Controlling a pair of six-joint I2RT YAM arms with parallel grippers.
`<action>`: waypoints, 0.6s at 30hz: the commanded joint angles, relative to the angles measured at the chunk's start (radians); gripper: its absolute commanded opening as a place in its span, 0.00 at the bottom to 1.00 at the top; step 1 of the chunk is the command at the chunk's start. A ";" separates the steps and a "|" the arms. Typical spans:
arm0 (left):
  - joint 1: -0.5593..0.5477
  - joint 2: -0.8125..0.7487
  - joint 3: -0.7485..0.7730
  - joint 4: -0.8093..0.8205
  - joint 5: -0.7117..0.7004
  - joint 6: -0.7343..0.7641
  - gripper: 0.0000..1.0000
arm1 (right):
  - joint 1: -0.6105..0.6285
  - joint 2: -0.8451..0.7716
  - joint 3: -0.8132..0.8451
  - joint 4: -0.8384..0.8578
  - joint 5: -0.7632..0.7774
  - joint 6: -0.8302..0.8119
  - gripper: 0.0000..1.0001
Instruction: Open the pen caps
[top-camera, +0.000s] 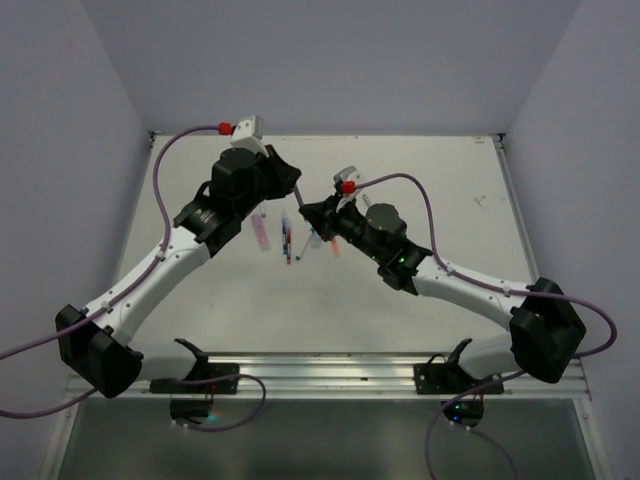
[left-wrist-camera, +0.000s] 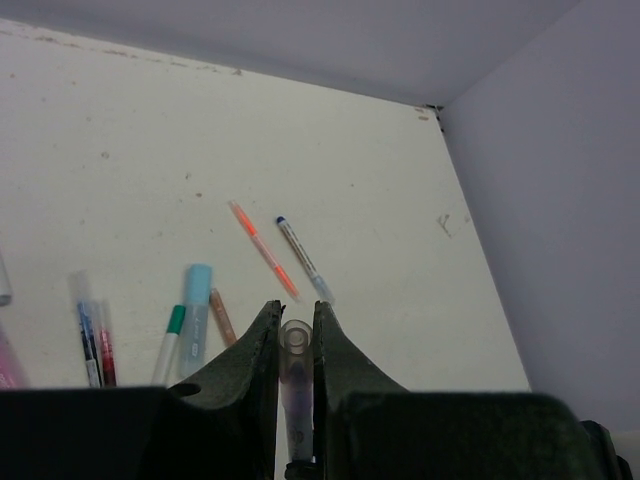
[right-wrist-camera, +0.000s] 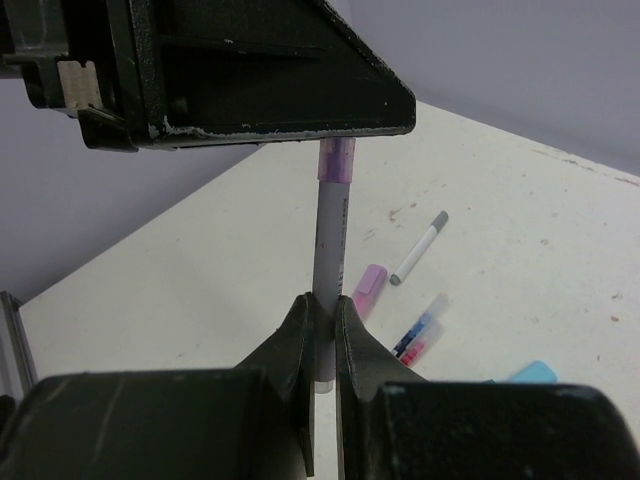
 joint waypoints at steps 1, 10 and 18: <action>0.115 -0.057 0.177 0.446 -0.218 0.006 0.00 | 0.031 0.067 -0.126 -0.449 -0.116 0.008 0.00; 0.112 -0.109 -0.016 0.492 -0.109 -0.062 0.00 | 0.032 0.047 0.032 -0.504 -0.100 0.002 0.00; 0.097 -0.177 -0.162 0.518 -0.077 -0.039 0.00 | 0.032 0.093 0.161 -0.538 -0.077 -0.004 0.01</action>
